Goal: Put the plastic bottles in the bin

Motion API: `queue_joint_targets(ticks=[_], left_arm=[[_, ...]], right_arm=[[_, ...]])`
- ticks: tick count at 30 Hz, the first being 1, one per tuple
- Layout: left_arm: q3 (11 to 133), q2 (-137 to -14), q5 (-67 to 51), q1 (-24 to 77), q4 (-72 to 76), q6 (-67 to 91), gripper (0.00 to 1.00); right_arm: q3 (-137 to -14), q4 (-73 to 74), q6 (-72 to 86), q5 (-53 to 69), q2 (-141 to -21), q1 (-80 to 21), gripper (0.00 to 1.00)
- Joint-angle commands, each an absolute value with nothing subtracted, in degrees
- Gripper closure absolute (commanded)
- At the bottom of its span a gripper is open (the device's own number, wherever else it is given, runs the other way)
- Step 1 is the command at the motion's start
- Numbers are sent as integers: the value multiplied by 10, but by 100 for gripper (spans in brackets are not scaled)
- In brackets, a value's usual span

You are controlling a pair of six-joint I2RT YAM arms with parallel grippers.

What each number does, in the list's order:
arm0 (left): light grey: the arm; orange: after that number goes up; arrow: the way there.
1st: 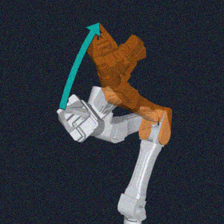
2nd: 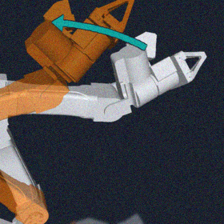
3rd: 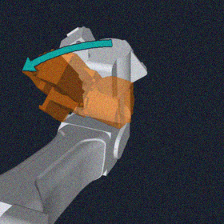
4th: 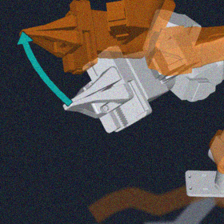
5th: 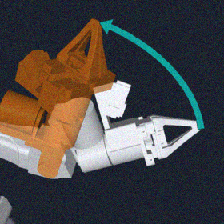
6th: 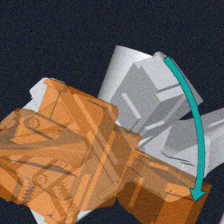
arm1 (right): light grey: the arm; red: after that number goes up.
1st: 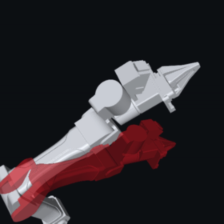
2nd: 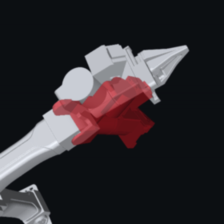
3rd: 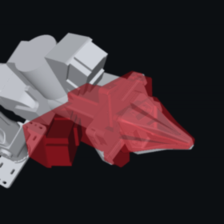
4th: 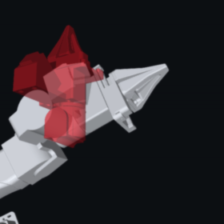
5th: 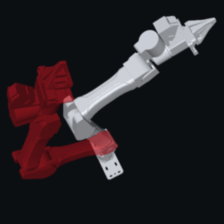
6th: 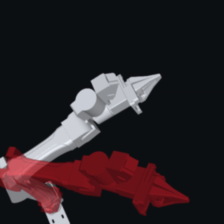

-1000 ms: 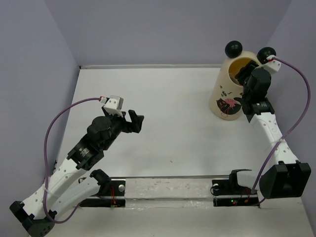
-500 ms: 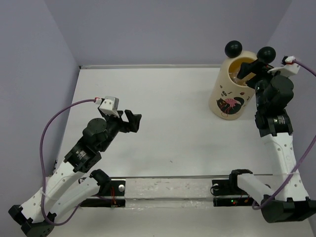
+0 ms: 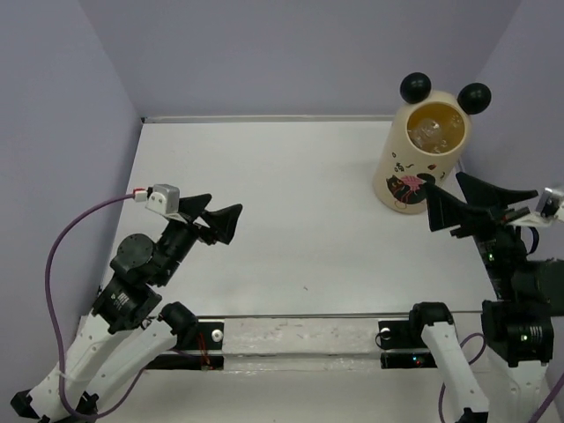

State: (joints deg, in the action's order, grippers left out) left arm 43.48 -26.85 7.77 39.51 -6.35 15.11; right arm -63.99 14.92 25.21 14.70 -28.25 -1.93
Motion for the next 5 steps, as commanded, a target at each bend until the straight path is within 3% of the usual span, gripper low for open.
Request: queue_joint_targets(ticks=[1, 5], left_arm=[[450, -238, 42, 393, -4, 157, 1], [468, -223, 40, 393, -6, 164, 1]], right_arm=[[-597, 160, 279, 205, -194, -18, 0], [-557, 163, 276, 169, -135, -18, 0]])
